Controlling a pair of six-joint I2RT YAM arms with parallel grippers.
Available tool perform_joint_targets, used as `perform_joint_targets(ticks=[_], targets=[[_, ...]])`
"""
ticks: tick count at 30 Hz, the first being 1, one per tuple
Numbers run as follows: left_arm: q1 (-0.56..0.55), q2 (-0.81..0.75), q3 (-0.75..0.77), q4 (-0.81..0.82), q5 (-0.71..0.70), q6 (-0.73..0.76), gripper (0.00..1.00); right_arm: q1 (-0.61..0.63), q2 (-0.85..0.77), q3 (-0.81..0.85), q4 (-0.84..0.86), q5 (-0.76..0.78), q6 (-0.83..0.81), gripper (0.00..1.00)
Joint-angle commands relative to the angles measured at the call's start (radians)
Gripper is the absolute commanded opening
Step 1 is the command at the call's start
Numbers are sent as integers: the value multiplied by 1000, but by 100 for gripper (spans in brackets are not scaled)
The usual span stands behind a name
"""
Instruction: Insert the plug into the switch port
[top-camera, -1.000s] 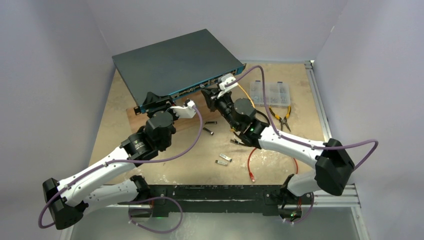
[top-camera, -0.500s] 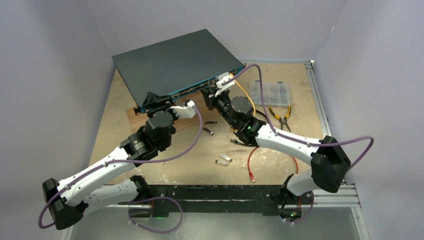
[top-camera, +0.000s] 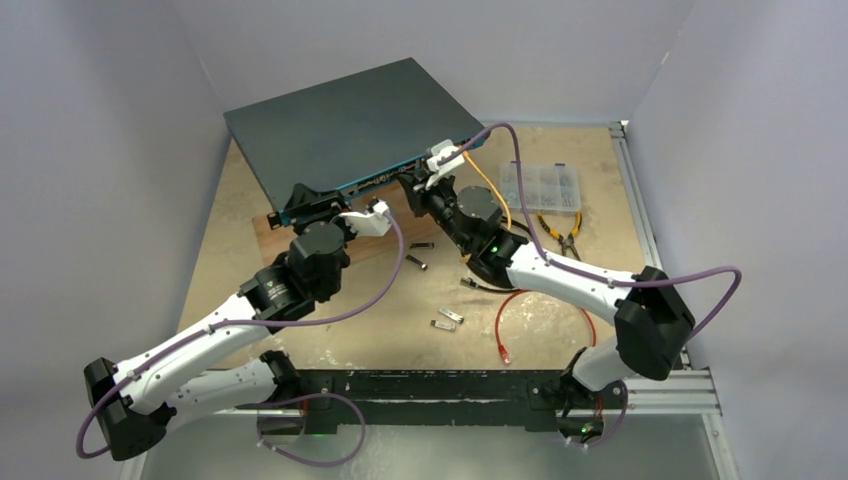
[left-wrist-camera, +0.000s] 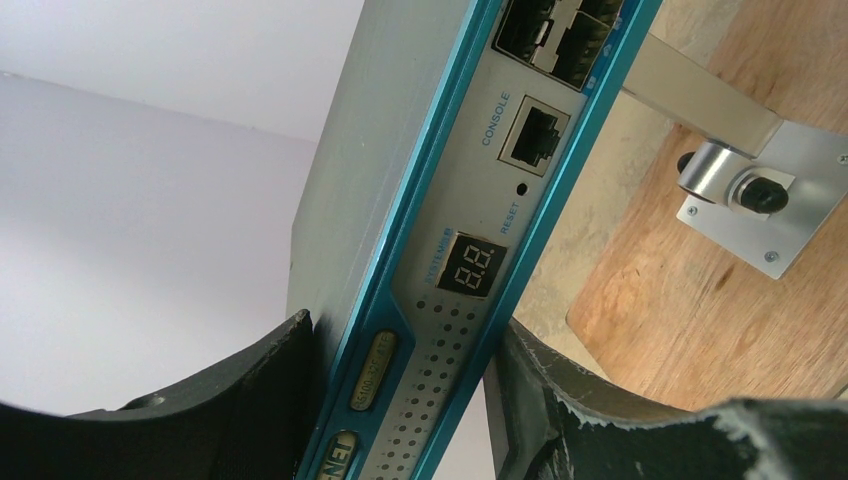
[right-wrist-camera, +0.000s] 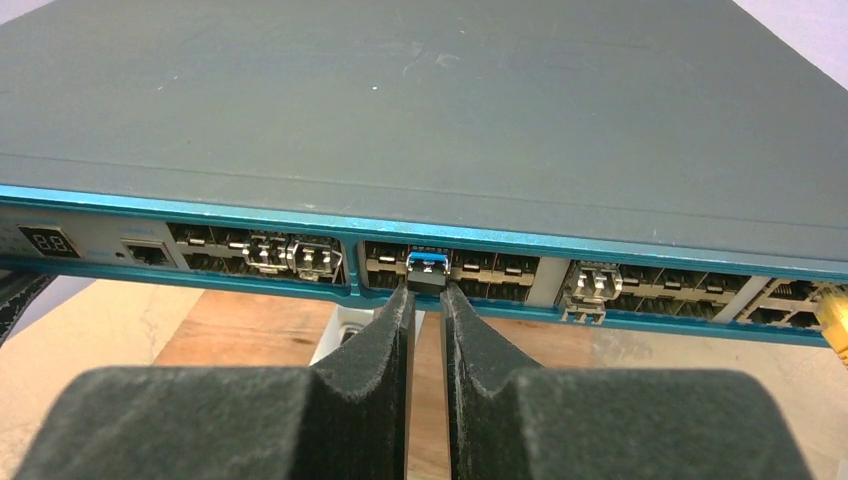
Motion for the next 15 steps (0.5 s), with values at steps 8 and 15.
perform_joint_targets(ticks=[8, 15], targets=[[-4, -46, 7, 29, 30, -230, 0, -39, 45, 103, 15, -91, 19, 15], [-3, -46, 8, 27, 36, -233, 0, -55, 48, 172, -81, -129, 23, 14]])
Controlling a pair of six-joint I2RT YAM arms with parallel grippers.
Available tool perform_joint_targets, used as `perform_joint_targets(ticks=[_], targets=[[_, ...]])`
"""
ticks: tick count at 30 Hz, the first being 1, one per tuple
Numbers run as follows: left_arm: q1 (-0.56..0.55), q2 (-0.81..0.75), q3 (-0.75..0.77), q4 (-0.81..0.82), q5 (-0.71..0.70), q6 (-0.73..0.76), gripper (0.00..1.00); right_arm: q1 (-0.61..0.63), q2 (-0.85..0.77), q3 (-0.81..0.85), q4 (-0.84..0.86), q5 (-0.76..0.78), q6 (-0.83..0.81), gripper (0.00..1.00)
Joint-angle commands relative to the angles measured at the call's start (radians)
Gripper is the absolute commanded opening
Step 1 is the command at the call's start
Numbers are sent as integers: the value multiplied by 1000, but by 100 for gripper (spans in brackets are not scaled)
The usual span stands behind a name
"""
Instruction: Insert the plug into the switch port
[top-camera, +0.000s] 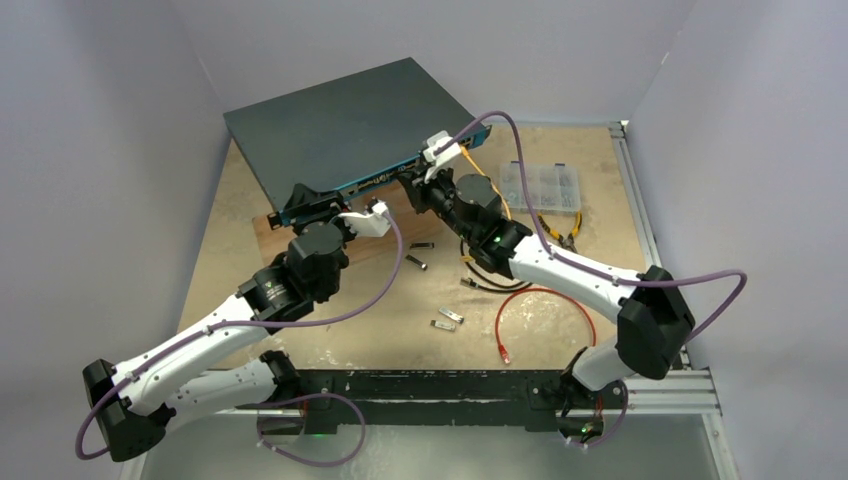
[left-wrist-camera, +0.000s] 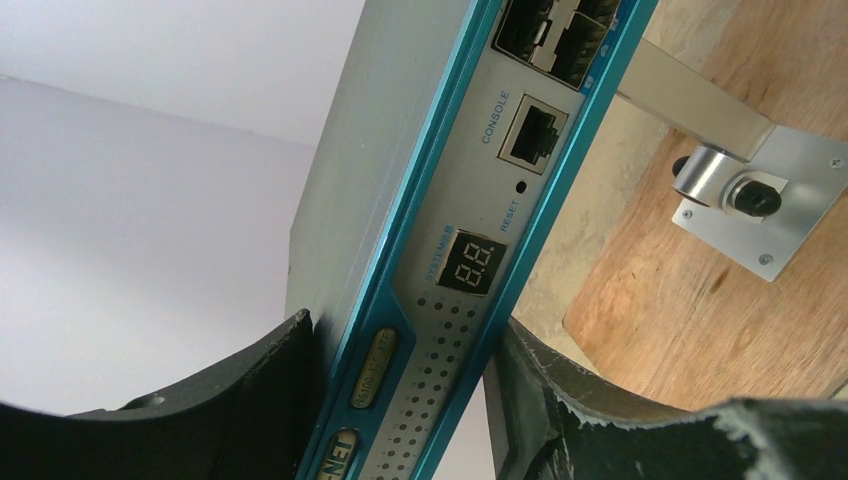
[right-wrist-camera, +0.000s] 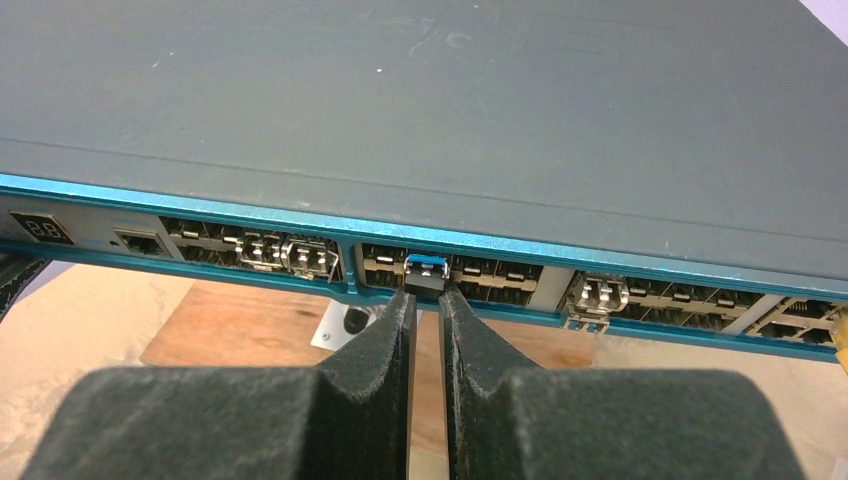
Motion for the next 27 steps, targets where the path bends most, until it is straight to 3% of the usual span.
perform_joint_targets(ticks=[1, 18, 23, 27], targets=[[-5, -40, 9, 34, 23, -227, 0, -20, 31, 113, 15, -48, 12, 14], [-3, -29, 18, 34, 18, -236, 0, -20, -108, -8, -38, -85, 30, 22], [-1, -24, 22, 32, 22, -244, 0, -20, -176, -69, -64, -158, 33, 30], [1, -23, 42, 18, 34, -263, 11, -16, -236, -102, -145, -202, 16, 41]])
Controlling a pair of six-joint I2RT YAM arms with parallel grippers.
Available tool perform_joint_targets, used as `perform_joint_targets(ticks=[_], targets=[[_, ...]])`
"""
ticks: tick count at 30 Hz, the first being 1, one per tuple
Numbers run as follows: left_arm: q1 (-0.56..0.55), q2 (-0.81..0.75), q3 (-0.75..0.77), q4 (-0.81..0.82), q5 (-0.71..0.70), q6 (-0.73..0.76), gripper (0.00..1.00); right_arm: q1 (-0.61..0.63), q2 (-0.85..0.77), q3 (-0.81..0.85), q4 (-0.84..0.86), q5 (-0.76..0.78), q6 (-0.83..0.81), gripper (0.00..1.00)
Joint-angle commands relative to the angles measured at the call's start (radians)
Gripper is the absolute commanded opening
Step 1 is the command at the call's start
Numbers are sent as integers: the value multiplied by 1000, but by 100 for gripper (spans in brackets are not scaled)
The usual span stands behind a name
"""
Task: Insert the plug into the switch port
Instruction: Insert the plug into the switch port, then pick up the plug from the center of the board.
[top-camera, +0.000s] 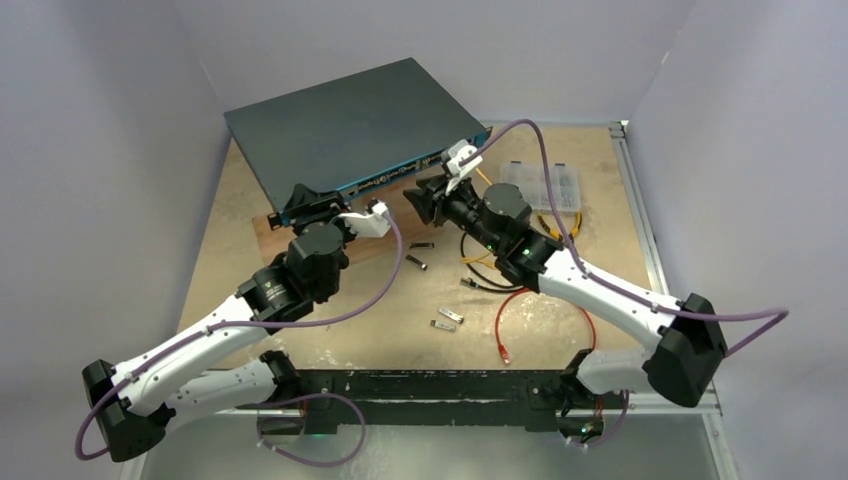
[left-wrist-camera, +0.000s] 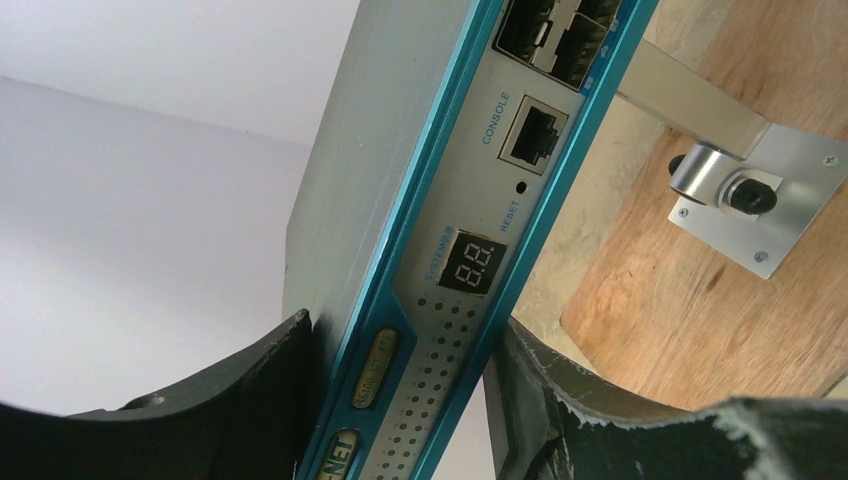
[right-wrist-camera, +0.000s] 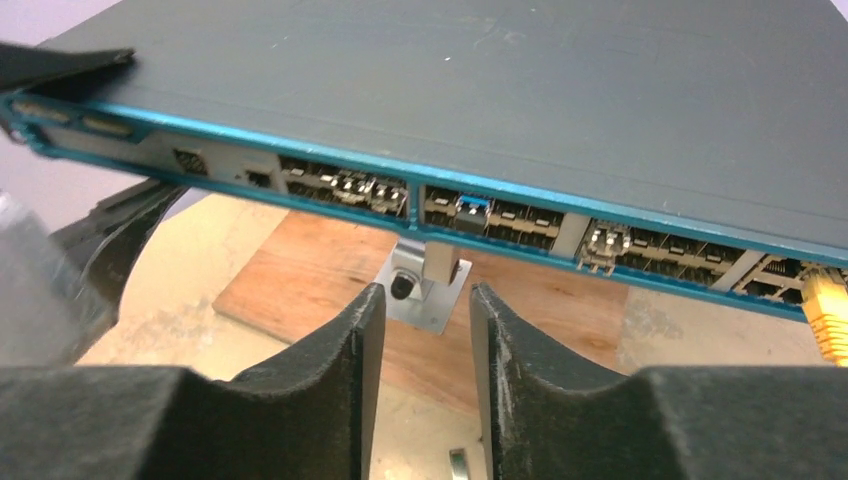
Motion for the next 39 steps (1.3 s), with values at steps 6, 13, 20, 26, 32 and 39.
perform_joint_targets(ticks=[6, 13, 20, 26, 32, 39], targets=[[2, 3, 108, -28, 50, -301, 43, 22, -122, -50, -207, -115, -43, 50], [2, 1, 244, -109, 151, -402, 65, 47, -208, -131, -321, -152, -46, 55], [2, -32, 379, -161, 306, -501, 80, 62, -232, -178, -421, -187, -70, 57], [1, -68, 443, -201, 396, -587, 87, 73, -208, -206, -484, -226, -77, 57], [2, -97, 499, -270, 446, -692, 94, 90, -178, -203, -513, -246, -50, 58], [2, -130, 546, -360, 505, -839, 97, 128, -126, -200, -555, -200, 34, 58]])
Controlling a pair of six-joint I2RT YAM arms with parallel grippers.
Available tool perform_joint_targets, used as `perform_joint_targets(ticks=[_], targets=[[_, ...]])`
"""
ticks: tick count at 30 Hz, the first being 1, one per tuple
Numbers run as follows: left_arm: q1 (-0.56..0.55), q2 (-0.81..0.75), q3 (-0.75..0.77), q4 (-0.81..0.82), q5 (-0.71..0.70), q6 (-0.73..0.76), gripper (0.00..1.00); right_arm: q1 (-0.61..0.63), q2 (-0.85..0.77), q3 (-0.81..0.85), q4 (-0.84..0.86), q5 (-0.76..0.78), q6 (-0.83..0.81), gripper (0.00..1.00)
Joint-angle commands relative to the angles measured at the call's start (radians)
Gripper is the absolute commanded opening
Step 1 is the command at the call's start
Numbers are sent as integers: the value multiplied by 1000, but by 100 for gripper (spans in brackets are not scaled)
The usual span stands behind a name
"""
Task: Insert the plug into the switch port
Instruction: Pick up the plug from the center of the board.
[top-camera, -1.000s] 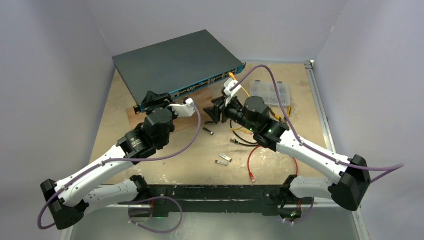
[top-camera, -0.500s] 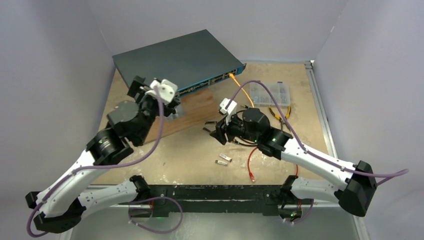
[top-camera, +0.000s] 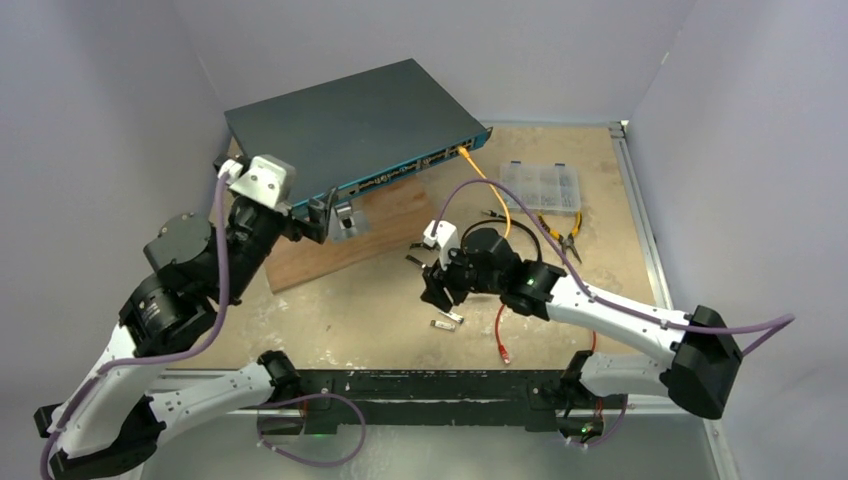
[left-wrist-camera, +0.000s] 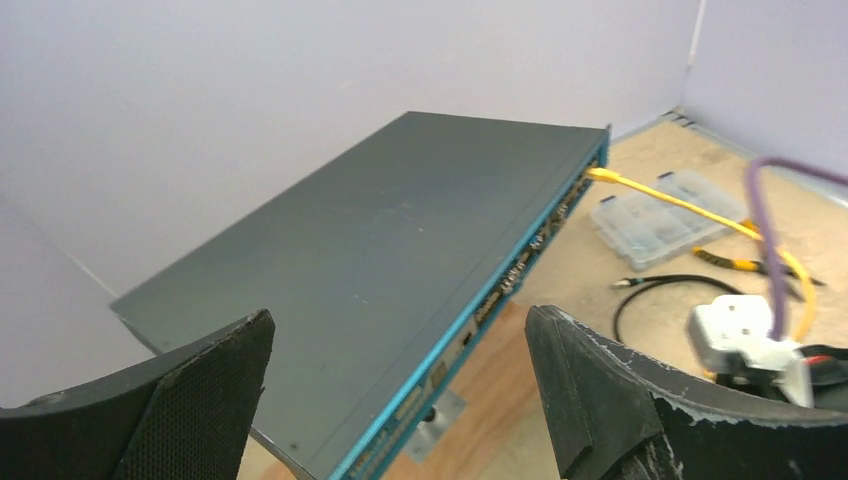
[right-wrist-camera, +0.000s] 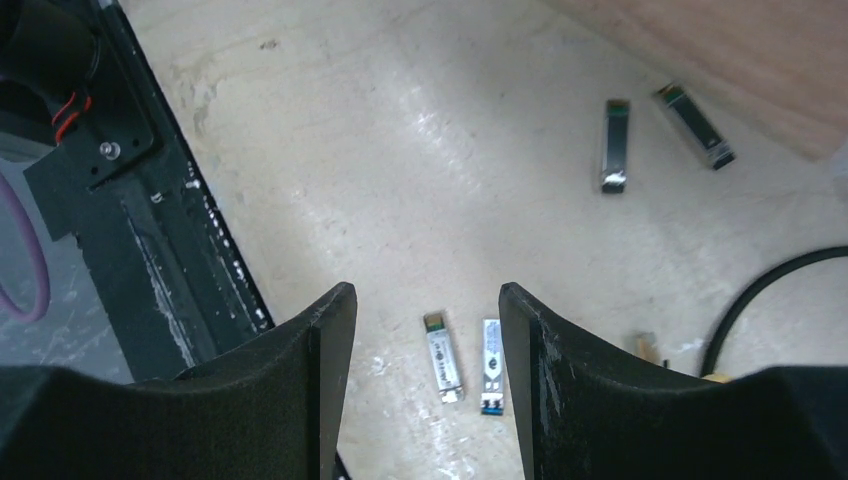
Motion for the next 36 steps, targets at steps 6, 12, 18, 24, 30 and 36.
perform_joint_targets(ticks=[6, 12, 18, 24, 30, 36], targets=[[-4, -30, 58, -140, 68, -198, 97, 78, 64, -18, -28, 51, 148, 56], [-3, -18, 47, -173, 80, -257, 99, 129, 172, -16, -80, 118, 237, 53], [-4, -17, 30, -166, 91, -257, 99, 145, 199, -30, -125, 197, 318, 51], [-3, -13, 11, -146, 103, -245, 99, 148, 229, -29, -170, 233, 325, 50], [-3, -11, -8, -128, 120, -247, 99, 157, 276, -13, -193, 257, 327, 49], [-3, -7, -13, -125, 128, -249, 99, 165, 309, -1, -205, 281, 323, 48]])
